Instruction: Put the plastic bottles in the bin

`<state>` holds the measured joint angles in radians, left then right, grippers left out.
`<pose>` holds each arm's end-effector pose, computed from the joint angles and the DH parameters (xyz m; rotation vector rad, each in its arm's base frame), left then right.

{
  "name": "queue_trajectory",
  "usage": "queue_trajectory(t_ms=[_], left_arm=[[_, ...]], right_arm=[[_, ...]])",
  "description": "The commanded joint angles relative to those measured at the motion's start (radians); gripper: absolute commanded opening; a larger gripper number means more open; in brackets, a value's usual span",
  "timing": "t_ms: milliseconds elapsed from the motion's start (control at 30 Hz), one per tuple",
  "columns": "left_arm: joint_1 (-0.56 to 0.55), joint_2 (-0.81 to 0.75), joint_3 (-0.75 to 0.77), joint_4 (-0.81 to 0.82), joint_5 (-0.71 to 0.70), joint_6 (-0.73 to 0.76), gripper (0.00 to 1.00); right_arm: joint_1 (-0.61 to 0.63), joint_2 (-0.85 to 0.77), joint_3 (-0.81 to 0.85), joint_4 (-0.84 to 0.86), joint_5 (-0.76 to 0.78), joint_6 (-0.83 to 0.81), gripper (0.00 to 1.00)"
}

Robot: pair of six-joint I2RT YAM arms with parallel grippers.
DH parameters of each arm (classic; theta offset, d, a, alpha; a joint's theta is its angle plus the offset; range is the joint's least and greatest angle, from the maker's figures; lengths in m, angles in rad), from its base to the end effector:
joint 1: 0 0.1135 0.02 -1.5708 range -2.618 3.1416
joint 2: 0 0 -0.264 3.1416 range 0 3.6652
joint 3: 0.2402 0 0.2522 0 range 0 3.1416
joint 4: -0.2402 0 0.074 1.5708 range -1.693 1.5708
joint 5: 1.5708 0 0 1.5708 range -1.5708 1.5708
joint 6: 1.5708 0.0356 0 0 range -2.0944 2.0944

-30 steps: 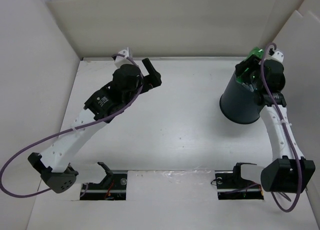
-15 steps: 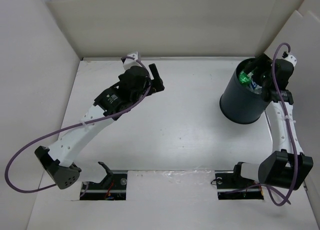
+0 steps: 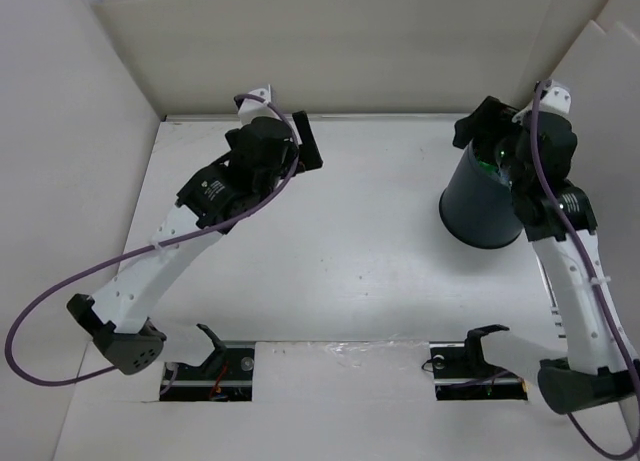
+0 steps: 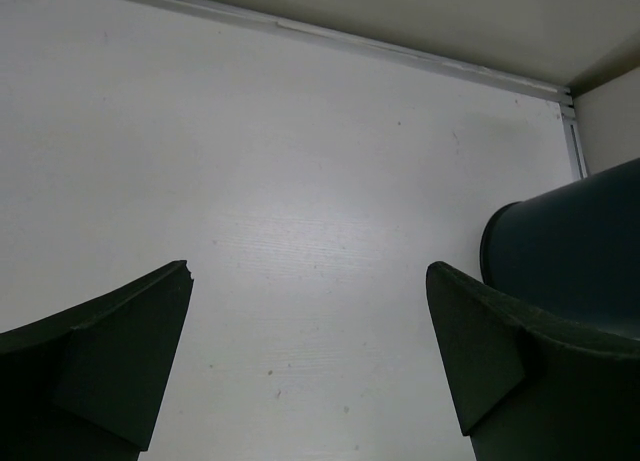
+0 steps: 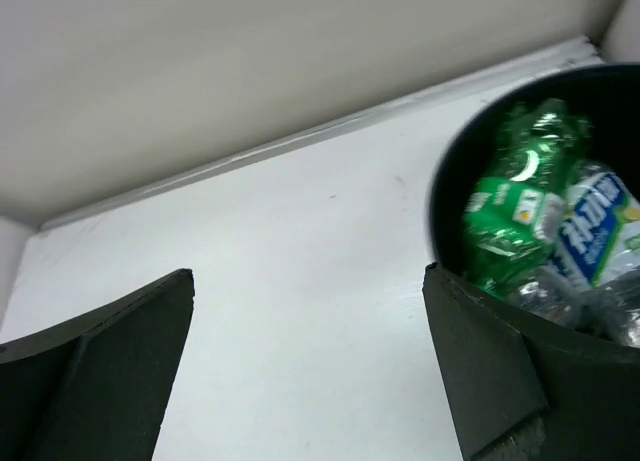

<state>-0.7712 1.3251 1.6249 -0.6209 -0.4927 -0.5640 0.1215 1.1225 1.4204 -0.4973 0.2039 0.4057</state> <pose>0.2068 -0.1776 0.4660 -0.1422 1.8726 -0.4602 0.2280 0.0206 0.4591 0.3960 1.7255 0.2018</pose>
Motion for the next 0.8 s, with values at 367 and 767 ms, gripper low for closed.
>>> queue_trajectory(t_ms=[367, 767], left_arm=[[0.0, -0.362, -0.026, -0.191, -0.109, 0.053, 1.0], [0.0, -0.751, -0.295, -0.25, -0.087, -0.036, 1.0]], right_arm=[[0.385, -0.395, -0.009, -0.208, -0.035, -0.137, 1.0], [0.394, -0.549, -0.135, -0.333, -0.031, -0.166, 1.0]])
